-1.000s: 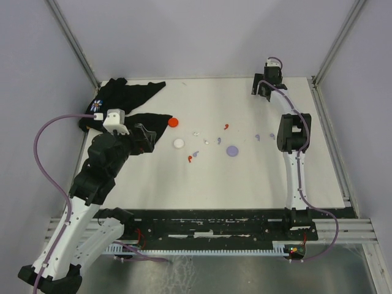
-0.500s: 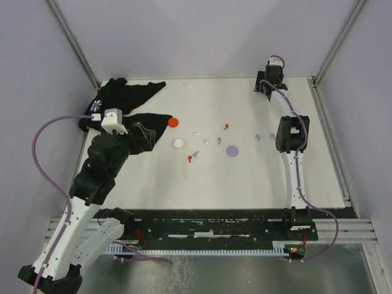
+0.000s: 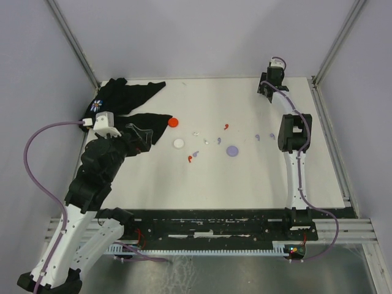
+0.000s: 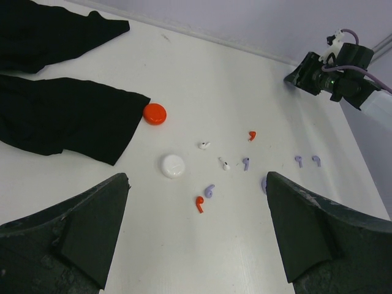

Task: Insert the wireless bluetooth earbuds into the charging case
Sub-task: Pick up the charging case at the center of the board.

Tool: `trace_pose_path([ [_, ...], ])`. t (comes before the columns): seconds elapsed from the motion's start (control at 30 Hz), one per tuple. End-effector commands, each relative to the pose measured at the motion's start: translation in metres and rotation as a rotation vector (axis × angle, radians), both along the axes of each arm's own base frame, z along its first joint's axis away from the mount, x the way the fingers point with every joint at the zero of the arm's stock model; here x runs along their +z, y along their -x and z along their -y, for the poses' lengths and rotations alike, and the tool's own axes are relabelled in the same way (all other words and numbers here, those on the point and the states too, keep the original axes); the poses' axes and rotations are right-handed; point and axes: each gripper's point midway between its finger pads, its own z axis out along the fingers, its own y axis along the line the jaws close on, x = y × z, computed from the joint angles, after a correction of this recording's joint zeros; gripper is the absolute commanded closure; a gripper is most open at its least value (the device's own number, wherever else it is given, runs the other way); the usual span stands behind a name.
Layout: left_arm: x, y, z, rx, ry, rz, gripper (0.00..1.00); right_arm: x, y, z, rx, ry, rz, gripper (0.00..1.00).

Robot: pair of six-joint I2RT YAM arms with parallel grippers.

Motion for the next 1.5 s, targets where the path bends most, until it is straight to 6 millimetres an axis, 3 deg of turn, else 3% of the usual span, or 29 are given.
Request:
trace_pose_path([
  [0.0, 0.028, 0.005, -0.002, 0.017, 0.082, 0.078, 0.0, 0.029, 0.018, -0.005, 0.034, -0.024, 0.0, 0.59],
  [0.2, 0.034, 0.014, -0.005, 0.009, 0.083, 0.107, 0.0, 0.062, 0.062, -0.011, 0.06, -0.047, -0.019, 0.63],
  [0.3, 0.036, 0.017, -0.004, -0.01, 0.072, 0.114, 0.01, 0.07, 0.096, -0.019, 0.081, -0.079, -0.052, 0.63],
  [0.37, 0.035, 0.02, -0.001, -0.034, 0.067, 0.113, 0.01, 0.092, 0.119, -0.027, 0.107, -0.094, -0.037, 0.63],
  [0.77, 0.005, 0.03, 0.053, -0.328, 0.096, 0.007, 0.01, 0.158, 0.28, -0.094, 0.286, -0.091, 0.009, 0.63],
  [1.0, -0.003, 0.033, 0.083, -0.466, 0.179, -0.063, 0.01, 0.204, 0.367, -0.118, 0.423, -0.125, 0.099, 0.64],
  [1.2, -0.006, 0.042, 0.111, -0.626, 0.253, -0.169, 0.02, 0.228, 0.415, -0.142, 0.606, -0.179, 0.184, 0.66],
  [1.47, -0.004, 0.04, 0.137, -0.759, 0.324, -0.254, 0.04, 0.249, 0.449, -0.185, 0.921, -0.231, 0.275, 0.69],
])
